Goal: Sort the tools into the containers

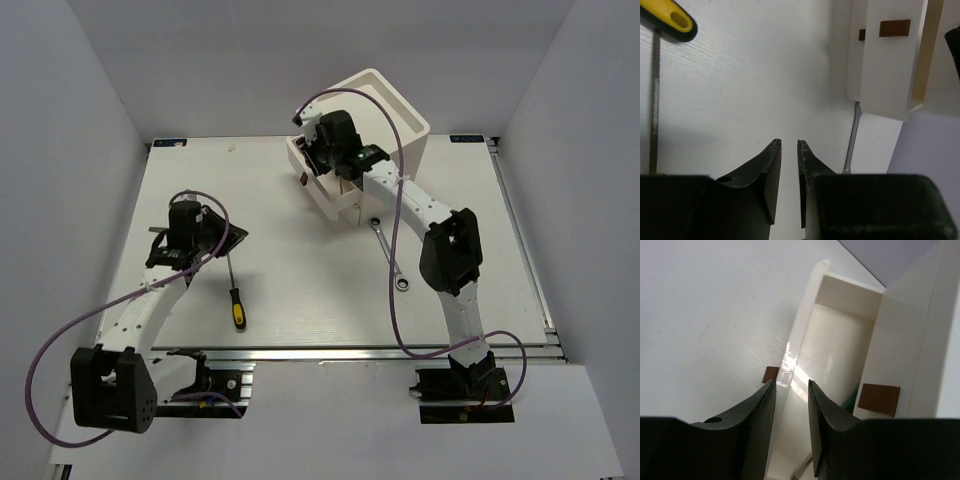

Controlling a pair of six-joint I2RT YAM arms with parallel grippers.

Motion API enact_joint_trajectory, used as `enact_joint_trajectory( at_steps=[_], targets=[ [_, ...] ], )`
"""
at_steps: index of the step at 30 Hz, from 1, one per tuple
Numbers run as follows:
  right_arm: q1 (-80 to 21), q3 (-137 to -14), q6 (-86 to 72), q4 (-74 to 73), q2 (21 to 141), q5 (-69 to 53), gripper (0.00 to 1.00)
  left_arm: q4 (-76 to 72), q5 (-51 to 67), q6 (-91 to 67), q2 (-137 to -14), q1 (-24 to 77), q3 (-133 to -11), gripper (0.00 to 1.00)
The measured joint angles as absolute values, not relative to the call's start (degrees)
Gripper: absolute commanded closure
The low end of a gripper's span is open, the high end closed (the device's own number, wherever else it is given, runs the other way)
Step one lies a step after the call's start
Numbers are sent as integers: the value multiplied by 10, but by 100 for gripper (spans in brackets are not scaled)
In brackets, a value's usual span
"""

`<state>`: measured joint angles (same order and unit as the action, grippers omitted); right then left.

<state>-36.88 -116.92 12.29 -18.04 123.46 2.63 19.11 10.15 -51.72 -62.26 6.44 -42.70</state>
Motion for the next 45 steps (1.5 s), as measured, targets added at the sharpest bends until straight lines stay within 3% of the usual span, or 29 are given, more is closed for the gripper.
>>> enact_joint_trajectory(
  at_steps=[2,5,7,8,9,11,13,14,21,32,35,39,42,45],
  targets=[
    [-362,-1185,127,-203,1233,-25,70,167,110,-517,-648,69,-429,75],
    [-341,-1203,127,-220,1215,-141,100,127,123,-514,-701,85,-439,83],
    [-319,-1207,112,-221,1188,-196,100,101,133,-508,-742,100,-454,84],
    [-307,-1213,100,-220,1176,-220,95,86,138,-504,-764,108,-465,84],
    [-291,-1220,91,-217,1164,-230,84,72,143,-500,-785,113,-476,84],
    [-256,-1233,70,-203,1142,-248,57,41,155,-492,-820,123,-495,83],
    [-219,-1237,52,-190,1122,-250,18,7,166,-486,-857,130,-515,81],
    [-197,-1237,50,-184,1113,-249,11,-9,171,-483,-875,132,-526,79],
    [-80,-1238,19,-165,1124,-228,11,-57,192,-467,-1005,142,-623,76],
    [-45,-1240,23,-179,1215,-232,26,-48,206,-450,-1129,175,-758,75],
    [-49,-1239,30,-187,1223,-244,40,-43,209,-450,-1141,180,-775,75],
    [-49,-1236,38,-188,1223,-262,70,-32,212,-448,-1155,182,-795,75],
    [-47,-1226,44,-180,1218,-265,85,-22,214,-449,-1179,181,-826,75],
    [-46,-1212,53,-172,1210,-259,88,-15,219,-450,-1221,190,-884,75]
  ],
)
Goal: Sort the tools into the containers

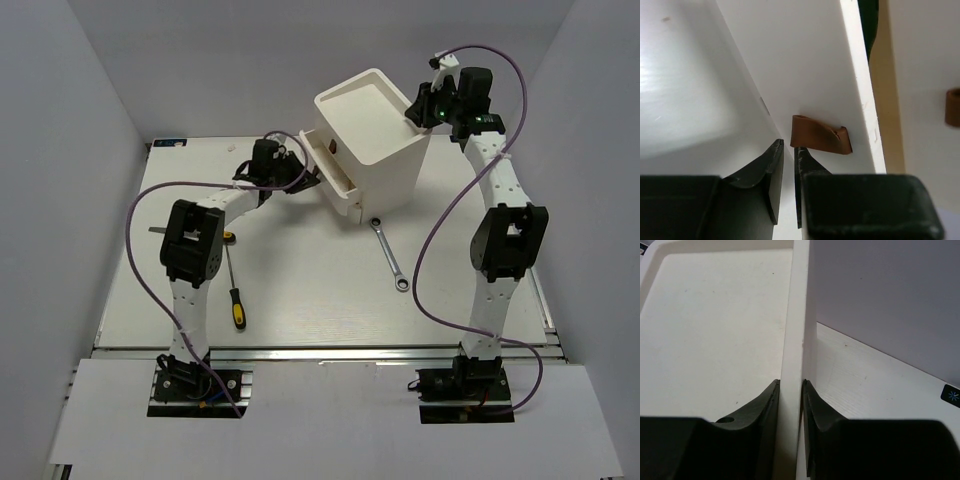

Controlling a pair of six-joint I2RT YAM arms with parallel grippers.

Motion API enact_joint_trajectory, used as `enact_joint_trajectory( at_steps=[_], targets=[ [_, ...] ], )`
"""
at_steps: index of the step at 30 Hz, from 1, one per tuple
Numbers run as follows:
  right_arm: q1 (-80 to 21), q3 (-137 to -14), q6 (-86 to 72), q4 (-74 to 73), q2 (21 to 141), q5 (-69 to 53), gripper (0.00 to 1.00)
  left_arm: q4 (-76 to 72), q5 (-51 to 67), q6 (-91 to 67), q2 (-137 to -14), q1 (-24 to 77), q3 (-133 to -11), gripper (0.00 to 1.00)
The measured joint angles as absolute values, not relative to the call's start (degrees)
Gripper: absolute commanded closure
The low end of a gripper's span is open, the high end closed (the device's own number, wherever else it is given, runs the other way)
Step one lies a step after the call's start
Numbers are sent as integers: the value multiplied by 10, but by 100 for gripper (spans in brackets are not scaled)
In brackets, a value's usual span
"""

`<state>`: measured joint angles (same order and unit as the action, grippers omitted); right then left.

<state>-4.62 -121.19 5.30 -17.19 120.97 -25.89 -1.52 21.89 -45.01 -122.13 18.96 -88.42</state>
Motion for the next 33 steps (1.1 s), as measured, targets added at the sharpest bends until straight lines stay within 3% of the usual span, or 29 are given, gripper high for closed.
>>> enact_joint_trajectory(
  at_steps=[8,12,14,16,27,33],
  targets=[
    [-48,-1173,62,-159,1184,-243,89,3,225,-455,-1311,229,-1013,75],
    [-48,-1172,64,-159,1183,-242,87,5,224,-458,-1312,230,-1014,71],
    [-48,-1172,64,-159,1183,-241,85,6,218,-454,-1312,230,-1011,56],
    [-48,-1172,65,-159,1183,-241,84,4,204,-452,-1306,230,-992,49],
    [-49,-1172,71,-159,1183,-241,84,-20,166,-344,-1293,231,-912,48],
    [-50,-1172,82,-159,1183,-244,100,-87,162,-229,-1277,231,-849,48]
  ],
)
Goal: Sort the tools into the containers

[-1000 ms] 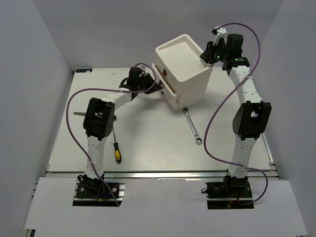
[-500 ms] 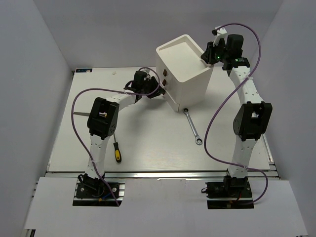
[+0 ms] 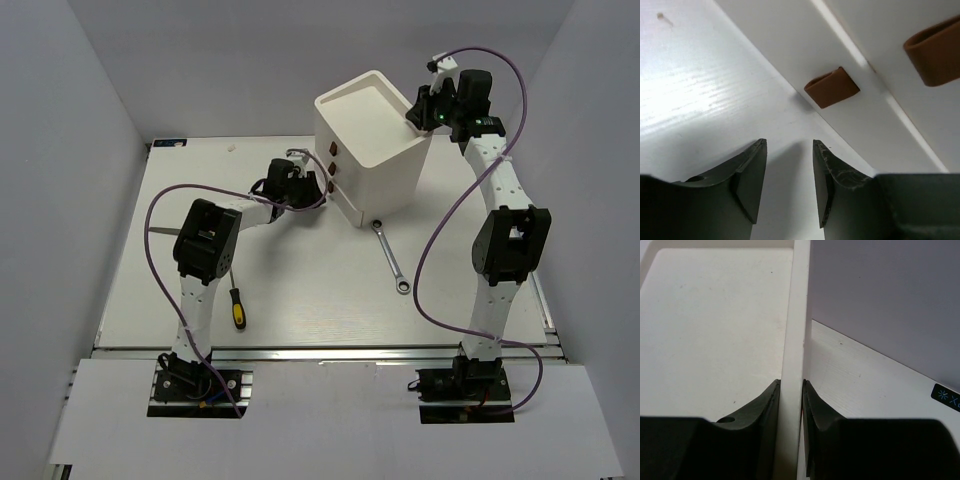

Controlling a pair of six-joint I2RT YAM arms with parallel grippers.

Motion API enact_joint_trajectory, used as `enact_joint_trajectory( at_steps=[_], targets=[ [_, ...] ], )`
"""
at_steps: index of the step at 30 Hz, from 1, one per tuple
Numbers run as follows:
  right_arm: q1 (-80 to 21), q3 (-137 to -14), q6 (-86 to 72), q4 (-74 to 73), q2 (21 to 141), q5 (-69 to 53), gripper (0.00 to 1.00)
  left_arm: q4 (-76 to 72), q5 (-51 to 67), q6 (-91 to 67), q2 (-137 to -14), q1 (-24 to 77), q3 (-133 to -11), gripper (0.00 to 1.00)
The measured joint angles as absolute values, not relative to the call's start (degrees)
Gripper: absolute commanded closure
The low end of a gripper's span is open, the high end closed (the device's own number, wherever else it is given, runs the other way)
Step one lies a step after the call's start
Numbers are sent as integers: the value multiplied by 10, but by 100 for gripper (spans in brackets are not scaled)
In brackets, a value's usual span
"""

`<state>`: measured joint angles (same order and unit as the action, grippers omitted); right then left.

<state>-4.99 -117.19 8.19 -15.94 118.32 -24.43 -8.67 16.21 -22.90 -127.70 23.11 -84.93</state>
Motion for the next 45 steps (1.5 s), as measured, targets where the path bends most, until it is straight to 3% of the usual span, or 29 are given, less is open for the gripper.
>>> enact_joint_trajectory(
  at_steps=[16,24,27,45],
  targets=[
    [-54,-1155,96,-165,1170,-274,100,-192,193,-29,-1278,245,-844,49],
    [-55,-1153,95,-164,1169,-274,100,-198,219,-15,-1279,249,-844,91],
    [-55,-1153,95,-164,1169,-274,100,-199,223,-15,-1279,249,-844,98],
    [-64,-1145,95,-165,1162,-263,100,-242,212,-10,-1203,238,-722,100]
  ],
)
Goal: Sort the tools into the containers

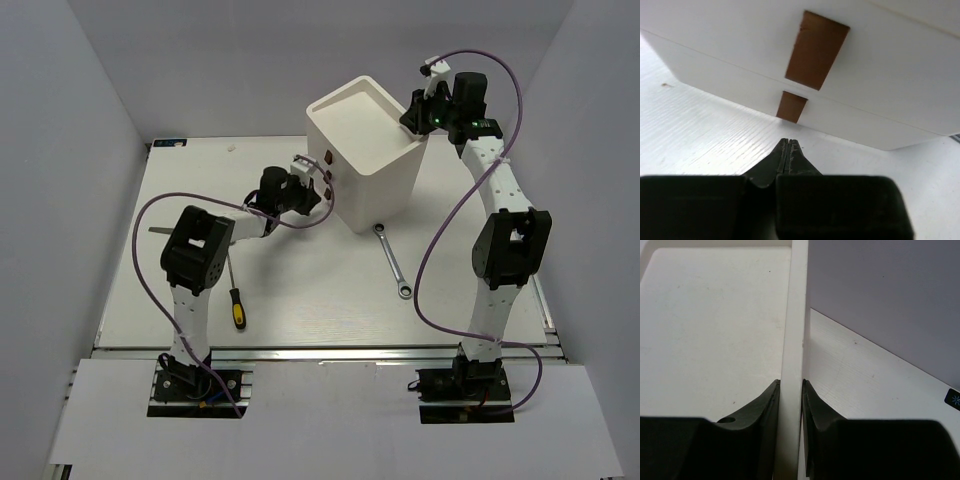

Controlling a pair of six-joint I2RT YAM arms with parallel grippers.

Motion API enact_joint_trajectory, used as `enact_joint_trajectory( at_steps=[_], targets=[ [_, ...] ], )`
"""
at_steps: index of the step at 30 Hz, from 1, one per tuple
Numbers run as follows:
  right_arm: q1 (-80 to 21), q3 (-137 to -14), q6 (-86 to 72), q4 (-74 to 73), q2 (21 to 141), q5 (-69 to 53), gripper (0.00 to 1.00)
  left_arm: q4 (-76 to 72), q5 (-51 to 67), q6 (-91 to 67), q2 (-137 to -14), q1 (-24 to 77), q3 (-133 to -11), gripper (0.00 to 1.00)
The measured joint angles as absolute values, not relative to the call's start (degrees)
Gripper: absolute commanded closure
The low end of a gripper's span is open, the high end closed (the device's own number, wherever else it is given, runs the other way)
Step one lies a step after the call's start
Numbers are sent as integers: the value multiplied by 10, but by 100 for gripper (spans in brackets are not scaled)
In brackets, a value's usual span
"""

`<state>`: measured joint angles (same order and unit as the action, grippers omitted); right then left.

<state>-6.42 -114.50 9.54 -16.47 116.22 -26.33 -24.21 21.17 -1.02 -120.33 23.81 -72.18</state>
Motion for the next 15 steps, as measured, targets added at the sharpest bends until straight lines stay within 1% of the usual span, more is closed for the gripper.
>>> enact_joint_trajectory(
  at_steps=[1,2,3,4,5,6,7,15],
  targets=[
    [-65,-1145,96,-165,1162,-262,100,-245,211,-10,-1194,235,-715,100],
    [-65,-1144,96,-165,1162,-262,100,-248,212,-10,-1186,232,-709,91],
    [-65,-1143,96,-165,1161,-261,100,-249,213,-10,-1180,229,-705,72],
    [-65,-1142,96,-164,1160,-260,100,-250,214,-6,-1176,226,-703,58],
    [-65,-1141,96,-164,1160,-260,100,-250,217,-6,-1172,224,-703,47],
    [-65,-1140,96,-164,1159,-260,100,-250,222,-8,-1171,221,-703,44],
    [-66,-1139,96,-164,1159,-259,100,-249,226,-7,-1170,219,-704,43],
    [-67,-1135,96,-163,1155,-258,100,-229,257,0,-1188,227,-740,43]
  ],
)
